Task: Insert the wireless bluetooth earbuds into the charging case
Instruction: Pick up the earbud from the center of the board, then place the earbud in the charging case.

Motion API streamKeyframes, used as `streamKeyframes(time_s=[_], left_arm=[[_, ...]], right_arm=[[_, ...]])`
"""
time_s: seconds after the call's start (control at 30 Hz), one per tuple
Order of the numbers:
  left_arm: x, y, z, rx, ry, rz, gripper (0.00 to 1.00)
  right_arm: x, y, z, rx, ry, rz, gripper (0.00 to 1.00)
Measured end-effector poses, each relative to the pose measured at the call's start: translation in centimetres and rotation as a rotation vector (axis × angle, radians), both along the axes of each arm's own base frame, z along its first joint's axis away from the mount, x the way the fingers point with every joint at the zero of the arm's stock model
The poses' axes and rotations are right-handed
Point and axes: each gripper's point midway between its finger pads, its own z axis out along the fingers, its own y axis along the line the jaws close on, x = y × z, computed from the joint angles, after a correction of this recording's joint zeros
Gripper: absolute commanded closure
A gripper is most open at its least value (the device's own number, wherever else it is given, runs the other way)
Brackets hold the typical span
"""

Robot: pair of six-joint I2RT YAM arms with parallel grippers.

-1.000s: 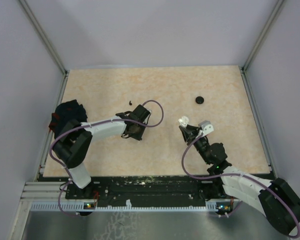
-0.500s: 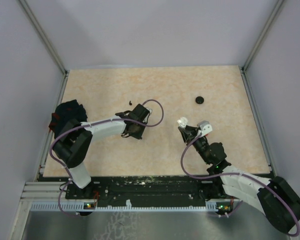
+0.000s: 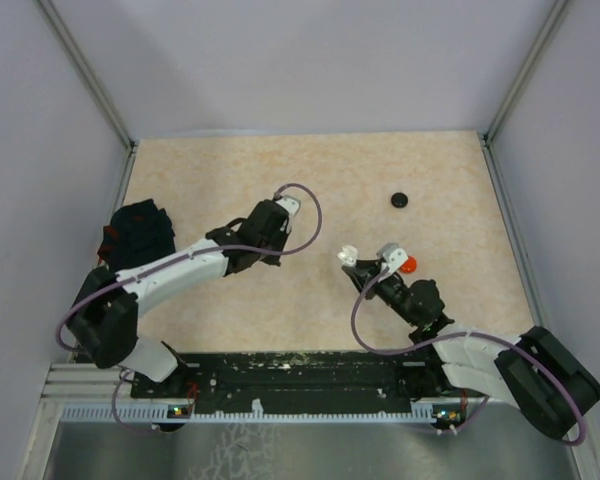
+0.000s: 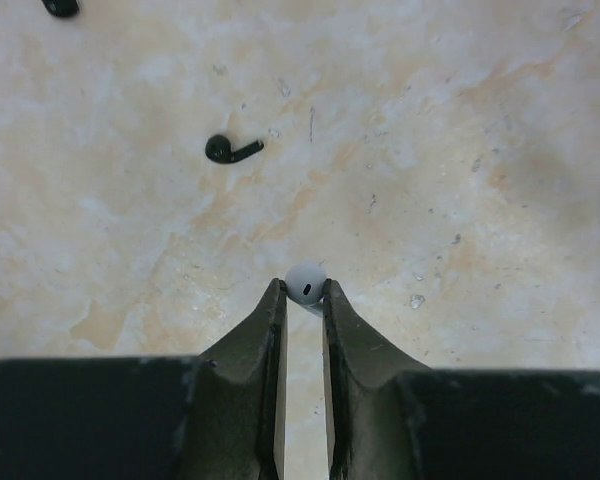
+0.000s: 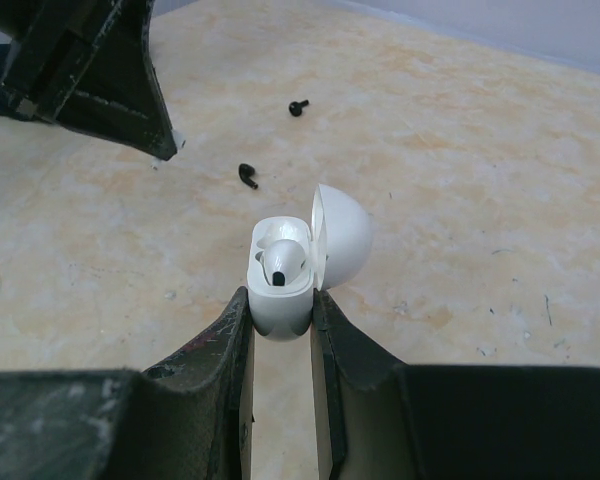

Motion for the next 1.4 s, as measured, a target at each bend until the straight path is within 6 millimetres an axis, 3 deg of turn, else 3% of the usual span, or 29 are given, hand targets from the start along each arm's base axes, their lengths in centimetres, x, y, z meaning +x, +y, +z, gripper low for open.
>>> streamKeyframes(time_s=[0.17, 0.37, 0.73, 1.03, 1.4], left_arm=[[-0.3, -1.7, 4.4, -0.055, -0.183, -0.076, 1.00], [-1.3, -2.8, 7.5, -0.107, -0.362, -0.179, 1.00], [-2.7, -4.4, 14.5, -0.318, -0.699, -0.380, 1.00], [-5.5, -6.8, 18.5, -0.448, -0.916, -0.622, 0.97], [-8.6, -8.8, 21.0, -0.503, -1.085, -0.867, 0.98]], right_arm=[[-0.3, 1.2, 0.6, 0.005, -0.013, 0.068, 1.00], [-0.8, 2.5, 1.5, 0.010, -0.037, 0.144, 1.00], [-1.3, 4.4, 4.9, 0.041, -0.154, 0.257, 1.00], [-1.5, 5.5, 7.6, 0.091, -0.242, 0.315, 1.00], [-2.6, 5.5, 9.7, 0.113, -0.310, 0.352, 1.00]])
